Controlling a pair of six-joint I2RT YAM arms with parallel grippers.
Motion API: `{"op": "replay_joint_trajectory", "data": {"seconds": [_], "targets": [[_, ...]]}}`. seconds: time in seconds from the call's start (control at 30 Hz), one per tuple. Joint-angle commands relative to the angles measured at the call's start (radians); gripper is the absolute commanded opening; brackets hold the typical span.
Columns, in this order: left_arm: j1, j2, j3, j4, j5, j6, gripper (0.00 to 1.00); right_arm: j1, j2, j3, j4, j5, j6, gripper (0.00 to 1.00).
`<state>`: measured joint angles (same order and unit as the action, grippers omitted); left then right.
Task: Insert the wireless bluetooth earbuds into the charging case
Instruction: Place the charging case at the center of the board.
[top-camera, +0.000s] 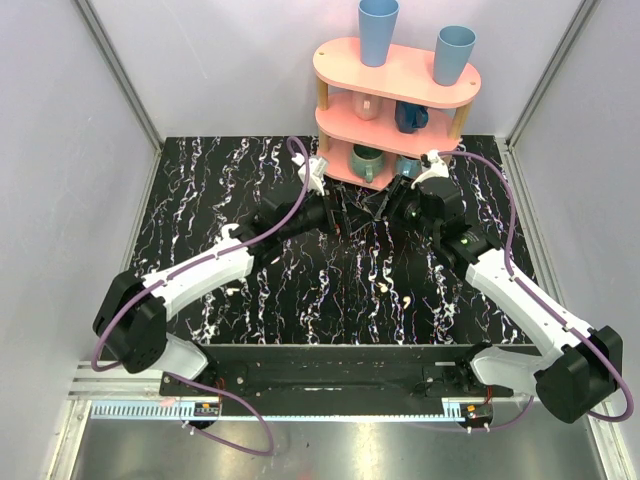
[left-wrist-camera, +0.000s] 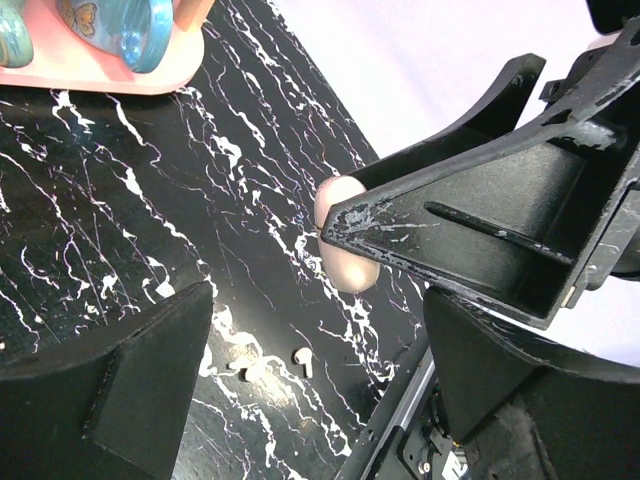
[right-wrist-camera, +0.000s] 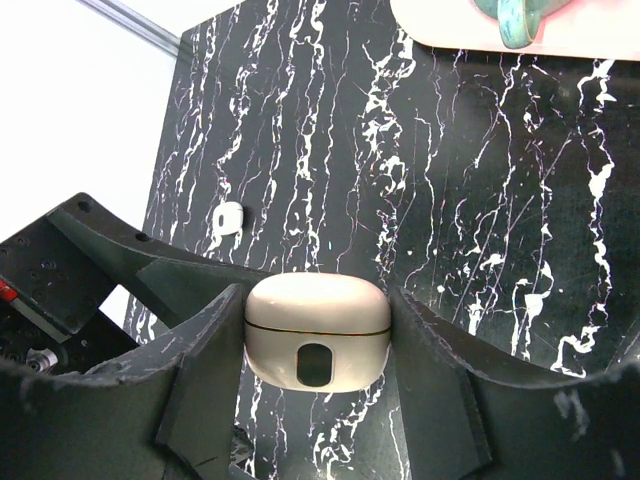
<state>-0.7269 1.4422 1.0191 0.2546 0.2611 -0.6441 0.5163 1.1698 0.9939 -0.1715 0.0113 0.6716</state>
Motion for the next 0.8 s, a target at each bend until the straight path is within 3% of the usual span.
{"op": "replay_joint_trajectory", "data": {"seconds": [0.0, 0.23, 0.43, 0.77], "targets": [[-0.005, 0.011, 0.072, 0.0, 0.046, 0.003, 0.9, 0.019, -0.009, 0.028, 0.052, 0.013, -0.061, 0.28], [-0.005, 0.03, 0.098, 0.038, 0.081, -0.019, 0.85, 0.03, -0.006, 0.012, 0.084, -0.002, -0.079, 0.27], [-0.005, 0.063, 0.168, -0.044, 0.116, 0.009, 0.79, 0.037, -0.002, 0.017, 0.072, -0.004, -0.098, 0.27], [-0.005, 0.057, 0.179, -0.029, 0.047, -0.003, 0.79, 0.045, -0.002, 0.003, 0.069, 0.003, -0.106, 0.26]]}}
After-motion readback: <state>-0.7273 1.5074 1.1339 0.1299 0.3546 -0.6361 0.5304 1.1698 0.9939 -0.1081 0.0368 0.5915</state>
